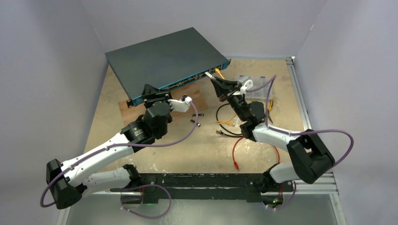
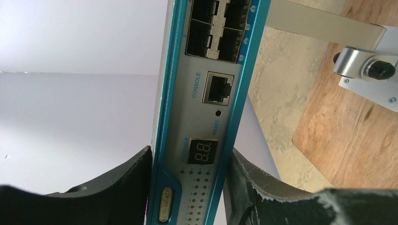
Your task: Insert the plug into the switch port
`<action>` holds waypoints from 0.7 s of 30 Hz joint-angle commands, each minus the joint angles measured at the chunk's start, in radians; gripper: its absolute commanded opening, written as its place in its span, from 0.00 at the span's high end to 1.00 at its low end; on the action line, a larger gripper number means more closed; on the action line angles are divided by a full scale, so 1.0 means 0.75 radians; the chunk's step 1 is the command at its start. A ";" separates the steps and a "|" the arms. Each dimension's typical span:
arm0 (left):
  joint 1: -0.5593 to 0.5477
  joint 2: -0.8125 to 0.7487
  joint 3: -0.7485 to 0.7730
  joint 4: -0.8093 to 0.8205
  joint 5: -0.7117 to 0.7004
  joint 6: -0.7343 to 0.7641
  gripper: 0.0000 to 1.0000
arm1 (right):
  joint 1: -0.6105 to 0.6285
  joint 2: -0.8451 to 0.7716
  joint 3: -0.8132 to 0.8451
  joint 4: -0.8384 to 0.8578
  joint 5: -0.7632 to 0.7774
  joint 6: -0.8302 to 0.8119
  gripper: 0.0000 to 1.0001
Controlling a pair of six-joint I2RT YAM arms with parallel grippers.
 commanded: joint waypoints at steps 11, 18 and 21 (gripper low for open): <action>0.003 -0.058 -0.011 0.008 0.004 -0.138 1.00 | 0.006 0.043 0.023 0.103 0.031 0.029 1.00; 0.003 -0.060 -0.013 0.008 0.007 -0.138 1.00 | 0.005 0.041 0.031 0.108 0.033 0.037 1.00; 0.003 -0.059 -0.012 0.008 0.007 -0.137 1.00 | 0.005 0.043 0.033 0.108 0.041 0.035 1.00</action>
